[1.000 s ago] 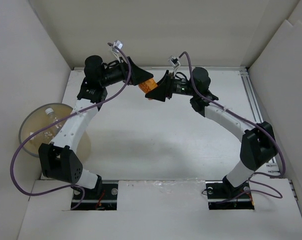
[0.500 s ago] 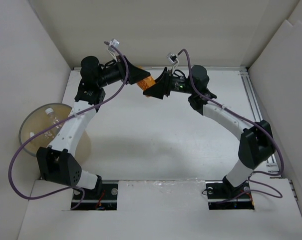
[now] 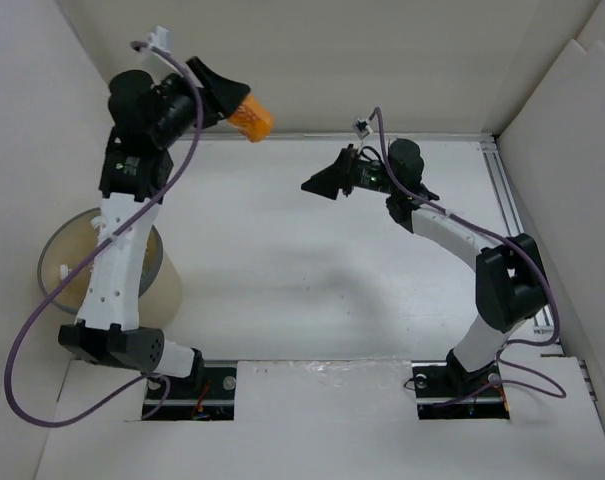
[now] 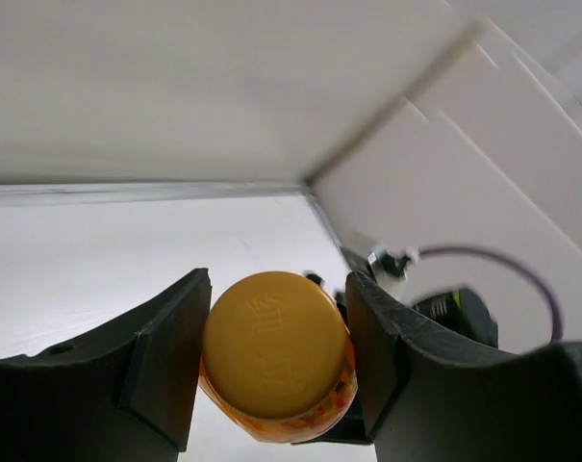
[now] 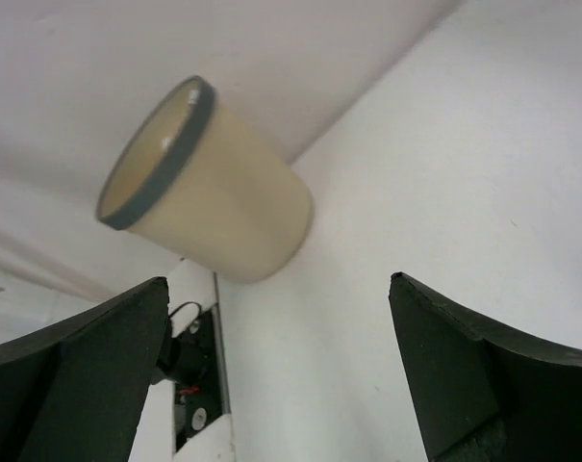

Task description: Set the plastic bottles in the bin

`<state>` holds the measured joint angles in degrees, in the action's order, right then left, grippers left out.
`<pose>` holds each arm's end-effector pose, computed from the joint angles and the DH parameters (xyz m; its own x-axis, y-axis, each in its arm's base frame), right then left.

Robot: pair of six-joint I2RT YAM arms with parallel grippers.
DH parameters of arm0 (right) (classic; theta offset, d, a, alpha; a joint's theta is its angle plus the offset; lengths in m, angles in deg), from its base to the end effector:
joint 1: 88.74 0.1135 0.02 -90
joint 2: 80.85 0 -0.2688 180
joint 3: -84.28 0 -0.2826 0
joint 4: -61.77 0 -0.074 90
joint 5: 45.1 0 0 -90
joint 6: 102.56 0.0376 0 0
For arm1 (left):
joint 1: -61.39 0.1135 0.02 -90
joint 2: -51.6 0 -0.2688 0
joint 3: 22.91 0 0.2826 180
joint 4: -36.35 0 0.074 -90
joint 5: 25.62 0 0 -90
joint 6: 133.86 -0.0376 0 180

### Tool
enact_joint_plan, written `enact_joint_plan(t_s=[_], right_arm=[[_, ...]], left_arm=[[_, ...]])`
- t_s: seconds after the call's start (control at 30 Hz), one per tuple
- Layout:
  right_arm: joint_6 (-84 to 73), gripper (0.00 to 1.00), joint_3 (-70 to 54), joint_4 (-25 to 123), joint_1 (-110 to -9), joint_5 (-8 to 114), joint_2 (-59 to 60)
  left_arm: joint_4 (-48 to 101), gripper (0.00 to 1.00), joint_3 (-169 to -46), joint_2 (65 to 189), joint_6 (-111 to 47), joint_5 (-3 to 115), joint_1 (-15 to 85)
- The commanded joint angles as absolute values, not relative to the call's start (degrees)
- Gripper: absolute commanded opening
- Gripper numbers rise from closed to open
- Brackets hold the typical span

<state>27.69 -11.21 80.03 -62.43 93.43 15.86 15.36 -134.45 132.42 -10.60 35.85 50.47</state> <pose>0.3694 0.2141 0.3312 -0.5490 0.2059 -0.8101 -0.7950 0.1708 0.5821 0.3163 -0.0793 0.5413 -0.2060 -0.4510 -0.8684 0.6167 0.6292 -0.4731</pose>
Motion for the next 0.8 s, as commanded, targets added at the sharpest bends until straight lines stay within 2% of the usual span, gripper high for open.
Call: enact_joint_plan(t_s=[0.0, 0.1, 0.23, 0.33, 0.43, 0.6, 0.63, 0.7, 0.73, 0.77], right_arm=[[25.32, 1.0, -15.51, 81.15, -64.47, 90.53, 16.02], [23.22, 1.0, -19.29, 77.65, -65.0, 87.97, 14.6], [20.14, 1.0, -21.31, 71.76, -65.0, 84.46, 12.41], [18.65, 1.0, -22.9, 70.61, -63.69, 82.61, 10.39], [17.68, 1.0, -23.43, 68.16, -62.64, 81.99, 9.77], [17.06, 1.0, -22.29, 64.28, -59.83, 79.36, 7.49], [17.06, 1.0, -22.29, 62.19, -59.12, 77.96, 6.7], [15.48, 1.0, -20.8, 59.02, -57.8, 73.76, 4.41], [14.35, 1.0, -19.23, 55.18, -56.67, 72.34, 3.8], [13.81, 1.0, -18.25, 53.31, -56.13, 70.84, 2.66]], left_arm=[[-4.89, 0.0, -145.96, 131.58, -12.39, 54.61, 57.04], [-8.7, 0.0, -143.12, 127.4, -9.85, 61.89, 65.99], [-7.63, 0.0, -131.87, 118.68, -9.14, 63.57, 80.67], [-11.4, 0.0, -131.32, 114.64, -10.27, 67.69, 87.46], [-13.35, 0.0, -127.11, 109.55, -9.58, 73.93, 88.98], [-12.65, 0.0, -111.04, 102.59, -6.95, 83.44, 88.98], [-12.65, 0.07, -109.1, 101.97, -6.94, 83.45, 88.98], [-12.65, 0.28, -106.2, 101.44, -6.94, 84.41, 88.98], [-12.65, 0.47, -106.18, 100.83, -6.94, 84.94, 88.98], [-12.65, 0.99, -106.18, 100.82, -6.94, 85.47, 88.98]])
